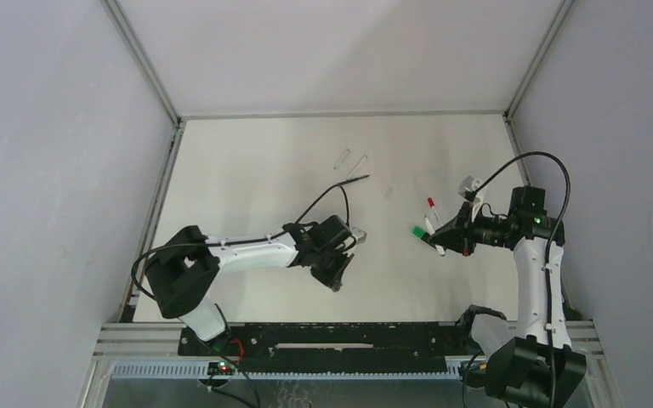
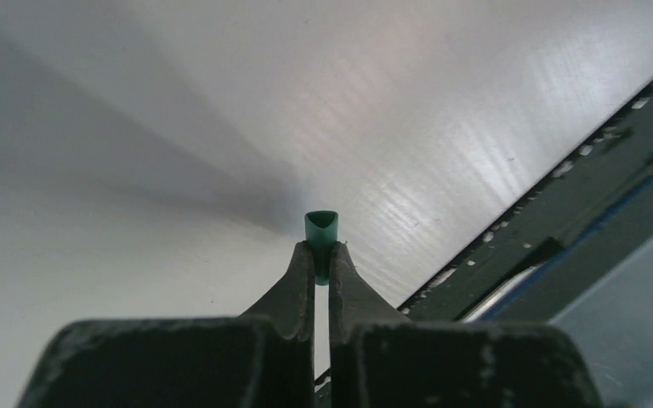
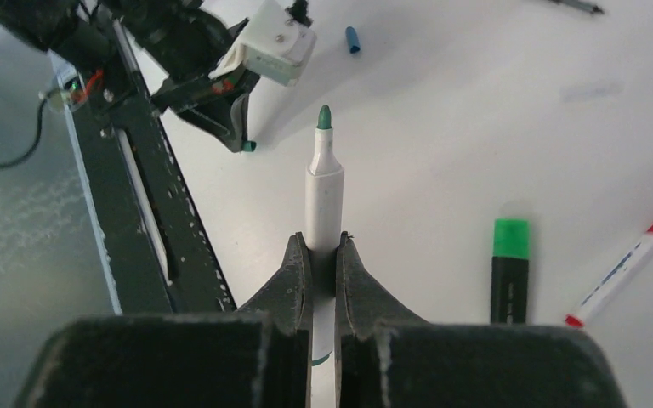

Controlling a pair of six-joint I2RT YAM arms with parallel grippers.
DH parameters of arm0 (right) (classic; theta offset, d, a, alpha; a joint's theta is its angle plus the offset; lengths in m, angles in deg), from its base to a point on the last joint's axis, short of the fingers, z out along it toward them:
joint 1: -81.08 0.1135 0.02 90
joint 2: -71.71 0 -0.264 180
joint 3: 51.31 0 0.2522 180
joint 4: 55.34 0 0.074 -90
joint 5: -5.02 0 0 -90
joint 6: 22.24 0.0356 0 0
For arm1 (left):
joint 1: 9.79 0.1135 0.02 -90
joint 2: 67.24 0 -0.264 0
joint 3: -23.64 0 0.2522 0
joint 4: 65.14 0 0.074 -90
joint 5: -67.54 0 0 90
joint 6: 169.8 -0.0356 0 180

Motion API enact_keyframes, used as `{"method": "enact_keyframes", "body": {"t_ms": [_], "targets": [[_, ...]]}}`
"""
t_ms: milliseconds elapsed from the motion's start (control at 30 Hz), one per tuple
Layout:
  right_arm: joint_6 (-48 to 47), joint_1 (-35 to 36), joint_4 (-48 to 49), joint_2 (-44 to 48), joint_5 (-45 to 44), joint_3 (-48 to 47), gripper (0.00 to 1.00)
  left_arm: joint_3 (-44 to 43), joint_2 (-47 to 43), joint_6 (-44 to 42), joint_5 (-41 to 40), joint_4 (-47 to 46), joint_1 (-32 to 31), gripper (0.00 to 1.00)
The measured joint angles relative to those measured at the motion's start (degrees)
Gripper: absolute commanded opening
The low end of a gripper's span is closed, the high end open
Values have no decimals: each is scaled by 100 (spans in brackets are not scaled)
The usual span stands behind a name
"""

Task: Insert the pens into the pen caps
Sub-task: Insert the pen cap onto the pen.

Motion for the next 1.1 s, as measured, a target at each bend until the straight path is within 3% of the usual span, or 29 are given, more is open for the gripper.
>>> {"method": "enact_keyframes", "body": {"t_ms": [467,1100], "targets": [[-2809,1427,-946,37,-1373,-564,0,-424,-31,-118,1928,-431,656,0],[-4909,3357,-557,323,-3453,-560,0,-1294,538,-216,4033,-538,822,0]]}}
